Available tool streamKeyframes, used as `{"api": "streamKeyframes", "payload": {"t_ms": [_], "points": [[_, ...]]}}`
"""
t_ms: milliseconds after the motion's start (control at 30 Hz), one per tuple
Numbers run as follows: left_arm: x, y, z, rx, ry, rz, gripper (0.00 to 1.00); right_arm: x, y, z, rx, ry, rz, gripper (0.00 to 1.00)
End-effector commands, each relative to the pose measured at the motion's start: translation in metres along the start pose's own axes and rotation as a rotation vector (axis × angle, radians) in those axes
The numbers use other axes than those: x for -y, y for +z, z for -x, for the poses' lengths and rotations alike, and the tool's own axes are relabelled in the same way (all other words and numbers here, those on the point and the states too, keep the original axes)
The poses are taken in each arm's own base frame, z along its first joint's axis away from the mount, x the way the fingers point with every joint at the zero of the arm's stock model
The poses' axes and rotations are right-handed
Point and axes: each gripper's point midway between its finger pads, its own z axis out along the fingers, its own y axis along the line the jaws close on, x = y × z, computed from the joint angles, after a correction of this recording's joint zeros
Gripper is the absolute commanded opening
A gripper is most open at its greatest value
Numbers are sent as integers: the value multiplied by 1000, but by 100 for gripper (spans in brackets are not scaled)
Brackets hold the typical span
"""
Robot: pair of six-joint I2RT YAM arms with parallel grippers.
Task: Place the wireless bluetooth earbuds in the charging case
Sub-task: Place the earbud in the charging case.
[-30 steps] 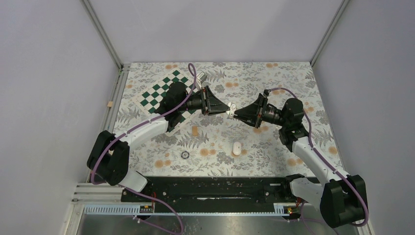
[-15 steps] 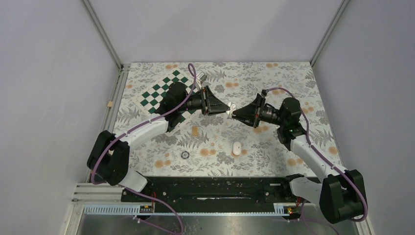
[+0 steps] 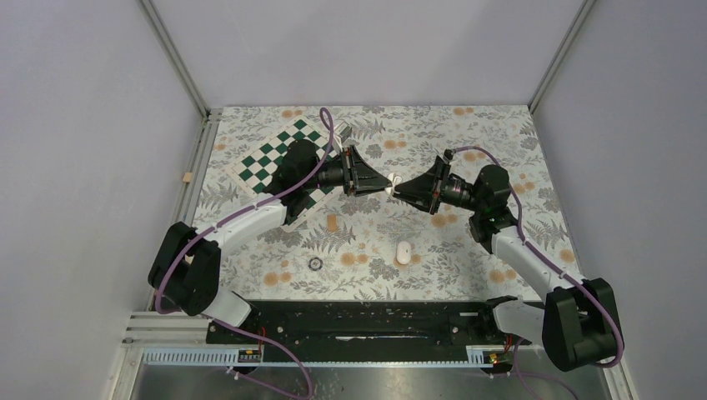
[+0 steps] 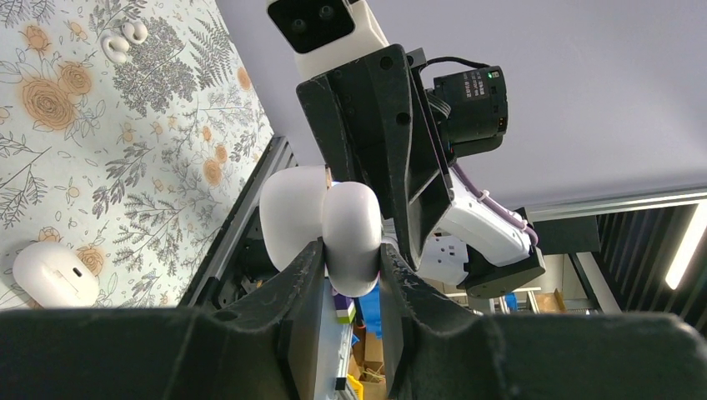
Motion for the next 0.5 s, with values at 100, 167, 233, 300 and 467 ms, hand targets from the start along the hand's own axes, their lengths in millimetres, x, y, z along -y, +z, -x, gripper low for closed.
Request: {"api": "streamKeyframes", "payload": {"t_ms": [100,167,233,300,467], "points": [[23,-1,1,9,42,-83,0,-17,1,-5,-13,-70,63,2],[25,-1,1,7,36,-100,0,-13,1,-5,-11,-62,58,2],[28,-1,1,8,30,-115,0,-10,0,-6,-11,-56,56,1],[31,-2,1,9,30,-130,0,-8,0,-6,-12,-54,54,2],[33,-2,0,3,18,-145,0,-6,-2,-8,-15,-49,63,2]]}}
